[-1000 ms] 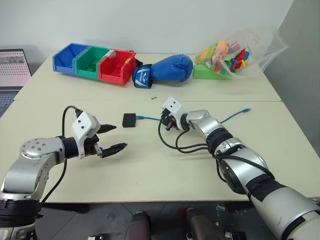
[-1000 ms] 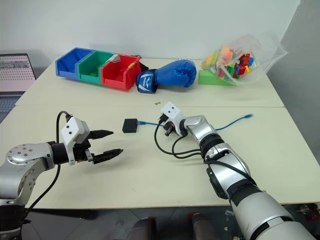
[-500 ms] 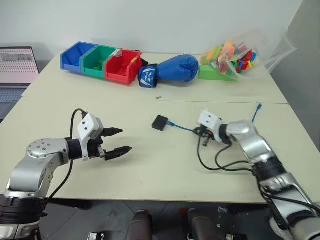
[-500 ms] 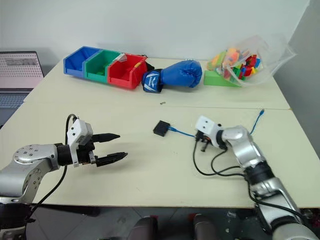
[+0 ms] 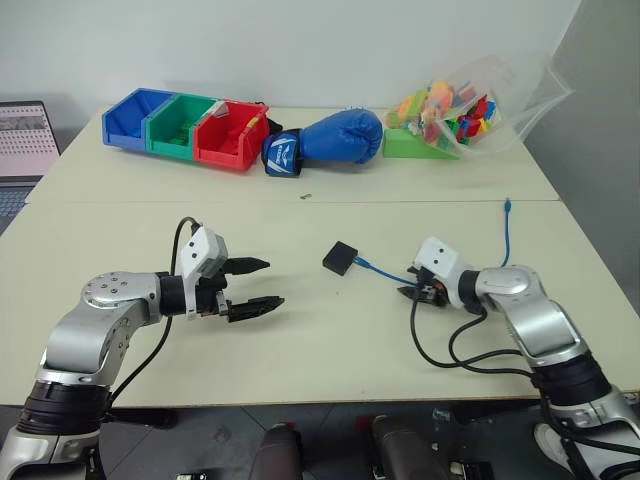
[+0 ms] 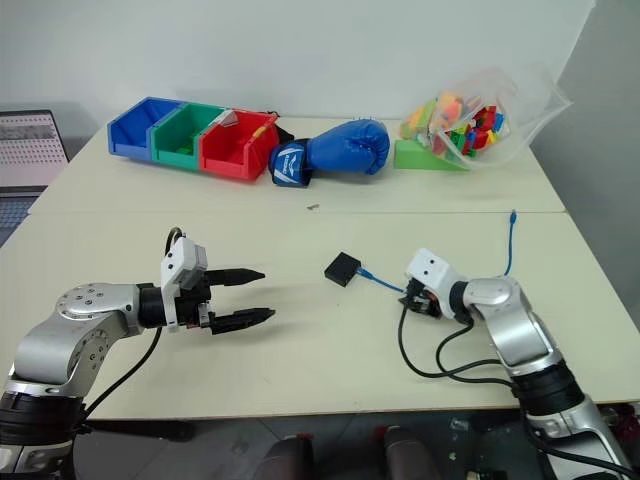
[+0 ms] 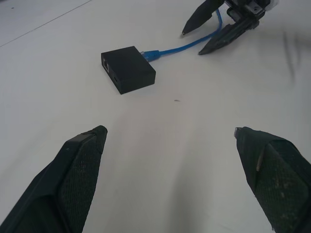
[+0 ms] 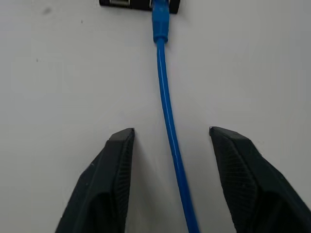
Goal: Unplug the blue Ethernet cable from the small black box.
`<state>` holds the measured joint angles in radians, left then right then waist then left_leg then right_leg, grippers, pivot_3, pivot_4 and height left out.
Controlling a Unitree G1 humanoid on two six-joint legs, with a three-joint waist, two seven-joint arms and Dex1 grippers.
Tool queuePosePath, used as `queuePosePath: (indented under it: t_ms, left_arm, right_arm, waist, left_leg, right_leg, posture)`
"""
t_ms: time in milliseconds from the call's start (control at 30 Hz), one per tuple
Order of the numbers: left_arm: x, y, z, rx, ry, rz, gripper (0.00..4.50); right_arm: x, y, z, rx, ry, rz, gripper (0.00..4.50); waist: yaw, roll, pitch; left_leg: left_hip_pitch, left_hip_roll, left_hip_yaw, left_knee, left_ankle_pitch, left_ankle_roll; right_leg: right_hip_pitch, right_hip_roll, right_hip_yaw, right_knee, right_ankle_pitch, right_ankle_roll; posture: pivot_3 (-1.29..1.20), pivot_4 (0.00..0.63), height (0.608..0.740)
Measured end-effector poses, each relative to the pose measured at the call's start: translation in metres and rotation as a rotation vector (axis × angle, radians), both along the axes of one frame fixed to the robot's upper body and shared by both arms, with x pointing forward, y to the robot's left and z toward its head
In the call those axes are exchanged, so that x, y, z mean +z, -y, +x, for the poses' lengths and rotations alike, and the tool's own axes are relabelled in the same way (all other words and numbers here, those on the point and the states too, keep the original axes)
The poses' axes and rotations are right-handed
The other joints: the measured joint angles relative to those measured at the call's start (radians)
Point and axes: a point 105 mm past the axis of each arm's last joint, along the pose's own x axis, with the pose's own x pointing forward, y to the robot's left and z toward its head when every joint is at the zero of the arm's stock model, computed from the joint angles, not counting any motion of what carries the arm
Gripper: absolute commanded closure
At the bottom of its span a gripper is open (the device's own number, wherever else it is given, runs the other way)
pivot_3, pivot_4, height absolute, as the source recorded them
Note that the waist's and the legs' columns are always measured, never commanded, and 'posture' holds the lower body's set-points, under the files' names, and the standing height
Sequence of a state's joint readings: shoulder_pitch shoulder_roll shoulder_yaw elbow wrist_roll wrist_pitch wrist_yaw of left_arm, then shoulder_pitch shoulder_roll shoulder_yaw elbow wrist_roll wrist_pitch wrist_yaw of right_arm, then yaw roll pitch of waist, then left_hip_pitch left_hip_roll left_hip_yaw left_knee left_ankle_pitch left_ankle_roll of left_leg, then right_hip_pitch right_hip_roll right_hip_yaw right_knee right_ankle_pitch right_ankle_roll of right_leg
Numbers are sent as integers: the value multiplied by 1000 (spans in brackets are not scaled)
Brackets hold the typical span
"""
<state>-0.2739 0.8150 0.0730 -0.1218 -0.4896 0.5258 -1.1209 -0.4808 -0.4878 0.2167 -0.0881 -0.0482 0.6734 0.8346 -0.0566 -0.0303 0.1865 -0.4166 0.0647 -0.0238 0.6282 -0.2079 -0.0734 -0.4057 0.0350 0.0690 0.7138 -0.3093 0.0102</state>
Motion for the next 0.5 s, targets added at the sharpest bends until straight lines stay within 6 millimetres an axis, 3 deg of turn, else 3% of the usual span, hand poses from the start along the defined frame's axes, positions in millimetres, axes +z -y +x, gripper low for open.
queuePosePath:
  t_ms: [200, 400, 500]
  left_arm:
    - [10, 16, 2, -19, 6, -46, 0]
    - [21, 22, 2, -36, 20, -64, 0]
    - [21, 22, 2, -34, 21, -63, 0]
  right_arm:
    - [-4, -27, 18, -20, -31, 116, 1658]
    - [-3, -38, 30, -8, -33, 153, 1658]
    - [-3, -42, 34, 3, -28, 149, 2095]
  waist:
    - [0, 0, 0]
    - [0, 0, 0]
    - [-1, 0, 0]
  left_leg:
    - [0, 0, 0, 0, 0, 0]
    - [0, 0, 0, 0, 0, 0]
    - [0, 0, 0, 0, 0, 0]
  right_leg:
    - [0, 0, 0, 0, 0, 0]
    - [0, 0, 0, 0, 0, -1]
    - [0, 0, 0, 0, 1, -1]
  posture:
    - [0, 150, 740]
    - [0, 150, 740]
    - [0, 150, 740]
